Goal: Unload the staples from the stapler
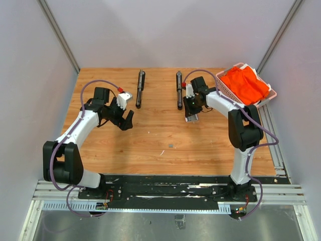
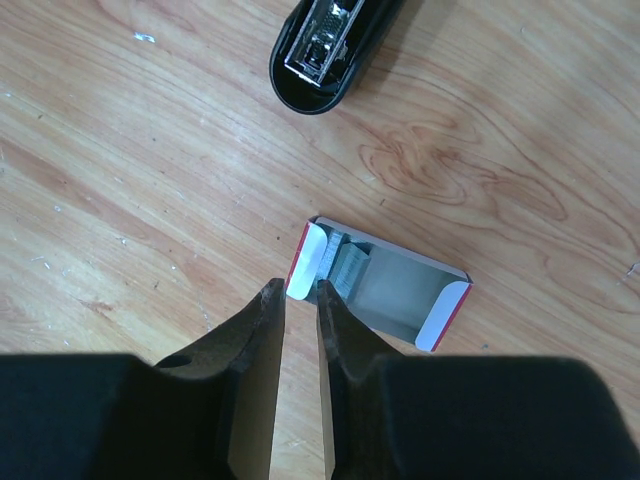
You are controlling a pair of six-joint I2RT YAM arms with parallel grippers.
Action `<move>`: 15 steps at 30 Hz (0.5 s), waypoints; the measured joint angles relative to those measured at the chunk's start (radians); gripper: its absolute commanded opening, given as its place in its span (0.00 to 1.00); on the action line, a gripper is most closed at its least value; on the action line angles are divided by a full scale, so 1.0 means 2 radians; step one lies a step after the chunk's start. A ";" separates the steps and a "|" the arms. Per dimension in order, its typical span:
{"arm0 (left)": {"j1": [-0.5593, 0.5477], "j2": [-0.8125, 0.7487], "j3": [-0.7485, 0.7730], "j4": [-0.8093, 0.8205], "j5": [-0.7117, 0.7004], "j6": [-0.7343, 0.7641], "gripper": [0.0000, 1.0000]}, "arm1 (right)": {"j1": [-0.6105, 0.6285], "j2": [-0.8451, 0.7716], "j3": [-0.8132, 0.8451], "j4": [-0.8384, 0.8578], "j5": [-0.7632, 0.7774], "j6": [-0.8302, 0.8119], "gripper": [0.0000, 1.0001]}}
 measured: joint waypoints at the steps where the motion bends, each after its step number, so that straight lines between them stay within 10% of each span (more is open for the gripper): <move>1: 0.000 0.000 0.000 0.000 0.000 0.000 0.98 | 0.000 -0.001 0.000 0.001 -0.001 0.000 0.21; 15: 0.000 0.000 0.000 0.000 0.000 0.000 0.98 | 0.000 -0.002 -0.001 0.003 0.009 0.000 0.25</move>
